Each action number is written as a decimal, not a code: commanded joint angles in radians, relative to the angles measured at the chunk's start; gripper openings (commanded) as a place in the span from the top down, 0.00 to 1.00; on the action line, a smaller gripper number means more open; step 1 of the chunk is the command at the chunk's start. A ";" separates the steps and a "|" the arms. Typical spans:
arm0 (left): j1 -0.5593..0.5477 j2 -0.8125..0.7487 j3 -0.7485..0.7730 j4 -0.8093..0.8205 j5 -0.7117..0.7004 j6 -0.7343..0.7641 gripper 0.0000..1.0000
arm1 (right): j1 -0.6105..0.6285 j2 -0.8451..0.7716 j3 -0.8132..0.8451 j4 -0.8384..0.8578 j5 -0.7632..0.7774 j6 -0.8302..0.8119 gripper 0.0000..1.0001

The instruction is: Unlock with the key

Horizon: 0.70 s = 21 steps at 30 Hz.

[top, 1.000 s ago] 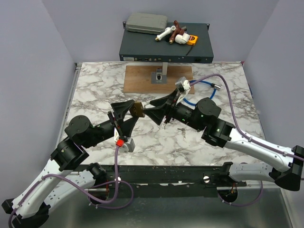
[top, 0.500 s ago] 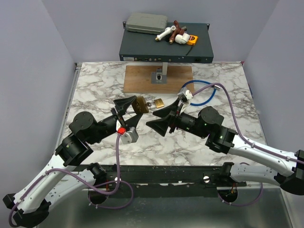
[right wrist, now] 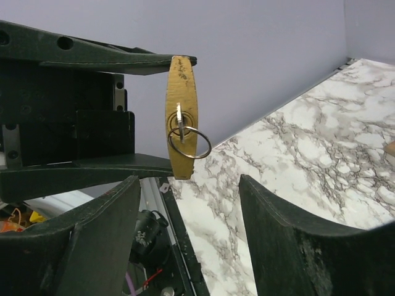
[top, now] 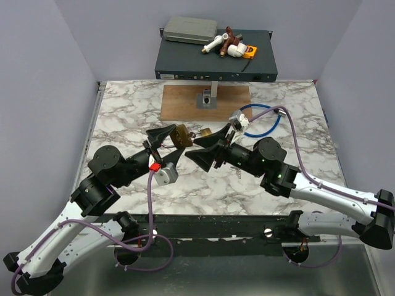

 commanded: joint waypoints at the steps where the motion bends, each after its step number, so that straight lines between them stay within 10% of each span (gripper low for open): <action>1: -0.001 -0.034 0.051 0.098 0.052 -0.006 1.00 | 0.006 0.022 0.009 0.081 0.041 -0.009 0.33; 15: -0.004 -0.067 0.020 0.082 0.131 0.023 1.00 | 0.006 0.101 0.080 0.112 0.016 -0.017 0.49; 21: -0.003 -0.068 0.026 0.073 0.153 -0.008 1.00 | 0.007 0.126 0.092 0.123 0.001 -0.008 0.84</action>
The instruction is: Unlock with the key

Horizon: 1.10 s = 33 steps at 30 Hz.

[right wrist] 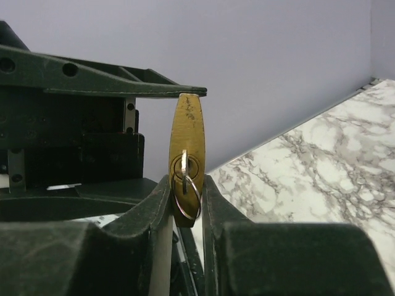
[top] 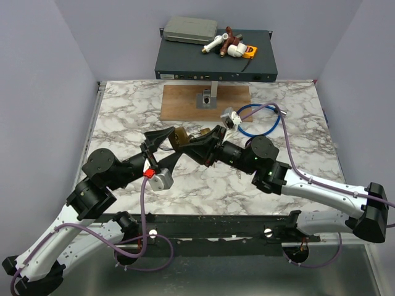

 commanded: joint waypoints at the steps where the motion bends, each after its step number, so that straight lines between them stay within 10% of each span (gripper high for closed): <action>1: -0.006 -0.022 0.035 0.072 0.092 -0.032 1.00 | -0.007 0.023 0.031 0.015 0.026 -0.008 0.95; 4: -0.006 -0.005 0.079 0.017 0.120 -0.126 0.91 | -0.007 0.000 0.018 -0.014 0.042 -0.018 0.99; 13: 0.001 0.022 0.144 -0.064 0.130 -0.441 0.02 | -0.007 -0.127 -0.043 -0.134 0.056 -0.060 0.99; 33: 0.389 0.296 0.366 -0.363 0.808 -0.801 0.01 | -0.007 -0.226 0.001 -0.349 -0.076 -0.126 0.99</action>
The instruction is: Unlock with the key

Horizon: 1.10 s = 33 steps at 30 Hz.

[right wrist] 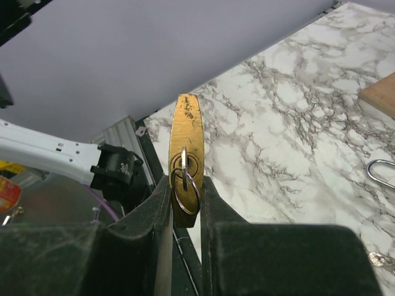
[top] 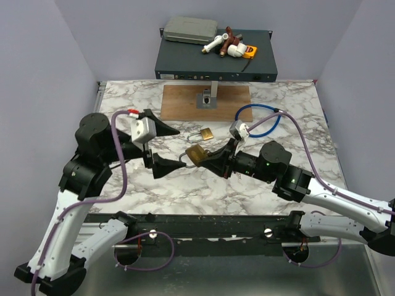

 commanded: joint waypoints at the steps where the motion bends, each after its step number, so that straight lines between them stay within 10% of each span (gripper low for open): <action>1: 0.095 0.105 0.028 -0.083 0.305 -0.076 0.01 | -0.001 0.003 0.095 0.018 -0.104 -0.038 0.99; 11: 0.096 0.099 -0.048 -0.073 0.360 -0.045 0.02 | -0.002 0.047 0.173 -0.011 -0.160 -0.089 0.99; 22: 0.096 0.116 -0.046 -0.113 0.368 0.023 0.26 | -0.001 0.139 0.254 0.008 -0.266 -0.118 0.99; 33: 0.097 0.111 -0.038 -0.199 0.386 0.111 0.84 | -0.001 0.145 0.258 0.030 -0.294 -0.127 0.99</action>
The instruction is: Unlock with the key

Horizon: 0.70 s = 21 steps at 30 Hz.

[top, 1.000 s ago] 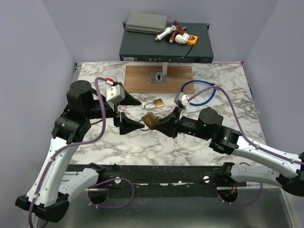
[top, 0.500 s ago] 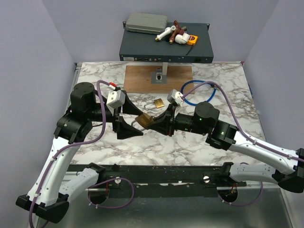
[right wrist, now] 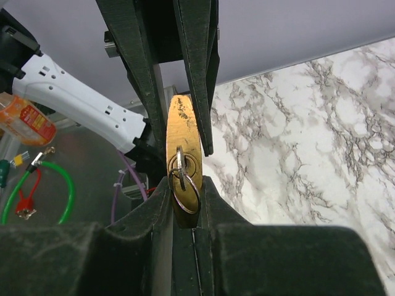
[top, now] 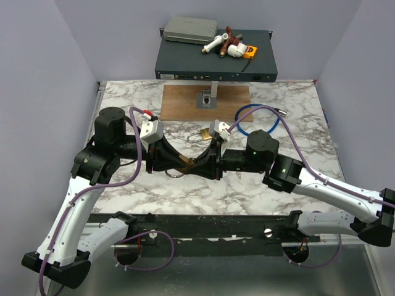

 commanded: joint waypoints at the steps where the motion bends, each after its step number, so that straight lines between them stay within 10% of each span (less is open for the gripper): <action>1: 0.000 -0.009 0.009 -0.047 0.051 0.041 0.84 | -0.006 -0.011 0.062 0.133 -0.024 -0.007 0.99; 4: 0.000 -0.014 0.006 -0.061 0.056 0.050 0.81 | -0.005 -0.016 0.059 0.138 -0.021 -0.007 0.99; 10: -0.001 -0.021 0.000 -0.088 0.063 0.056 0.39 | -0.005 -0.021 0.059 0.151 -0.024 -0.007 0.99; 21: 0.000 -0.019 0.005 -0.097 0.069 0.077 0.44 | -0.005 -0.008 0.069 0.173 -0.053 0.001 0.99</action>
